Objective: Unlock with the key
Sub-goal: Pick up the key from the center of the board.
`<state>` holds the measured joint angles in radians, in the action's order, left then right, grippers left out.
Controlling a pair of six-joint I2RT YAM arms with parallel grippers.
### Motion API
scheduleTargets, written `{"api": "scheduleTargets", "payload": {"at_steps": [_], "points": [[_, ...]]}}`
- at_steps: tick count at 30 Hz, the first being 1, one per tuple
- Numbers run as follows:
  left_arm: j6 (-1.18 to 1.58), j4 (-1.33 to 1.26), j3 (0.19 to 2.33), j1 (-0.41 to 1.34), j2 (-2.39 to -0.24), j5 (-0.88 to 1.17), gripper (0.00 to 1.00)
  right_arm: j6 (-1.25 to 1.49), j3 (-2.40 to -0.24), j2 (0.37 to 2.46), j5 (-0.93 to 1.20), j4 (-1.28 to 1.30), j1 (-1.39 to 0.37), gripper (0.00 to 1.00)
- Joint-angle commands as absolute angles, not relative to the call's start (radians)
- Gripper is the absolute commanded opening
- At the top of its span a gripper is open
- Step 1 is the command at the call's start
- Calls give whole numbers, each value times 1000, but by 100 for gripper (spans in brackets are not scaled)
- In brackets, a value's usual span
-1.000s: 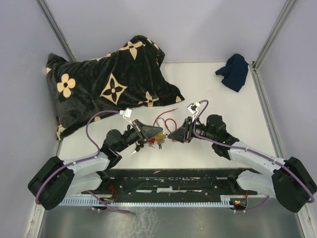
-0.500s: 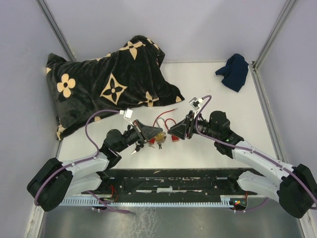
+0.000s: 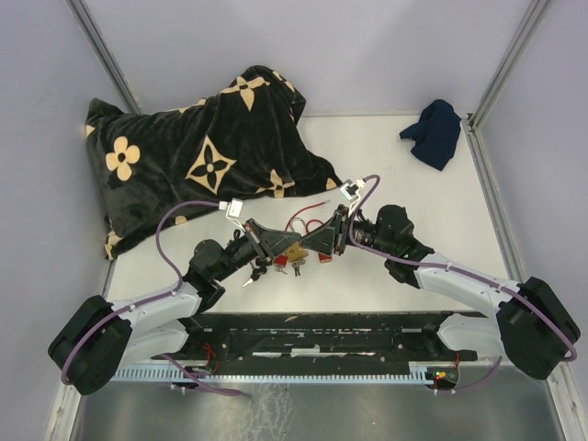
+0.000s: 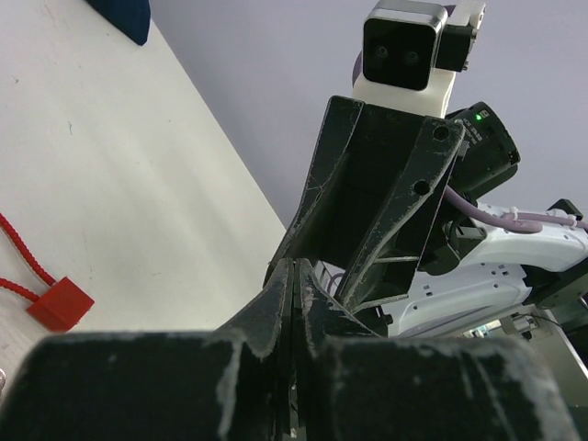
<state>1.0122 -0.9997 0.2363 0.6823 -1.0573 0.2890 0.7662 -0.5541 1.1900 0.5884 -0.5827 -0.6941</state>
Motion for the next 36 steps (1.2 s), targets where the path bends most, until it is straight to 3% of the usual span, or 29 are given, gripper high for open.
{"api": "scheduleTargets", "payload": {"at_steps": [1, 17, 26, 36], "points": [[1009, -1075, 266, 681, -1040, 259, 3, 817, -572, 1204, 631, -734, -698, 41], [1059, -1118, 244, 681, -1020, 212, 3, 904, -532, 1272, 666, -898, -698, 33], [1061, -1127, 238, 681, -1031, 212, 3, 928, -520, 1262, 651, -944, -699, 34], [1066, -1133, 229, 682, -1022, 198, 3, 950, -506, 1263, 639, -969, -699, 25]]}}
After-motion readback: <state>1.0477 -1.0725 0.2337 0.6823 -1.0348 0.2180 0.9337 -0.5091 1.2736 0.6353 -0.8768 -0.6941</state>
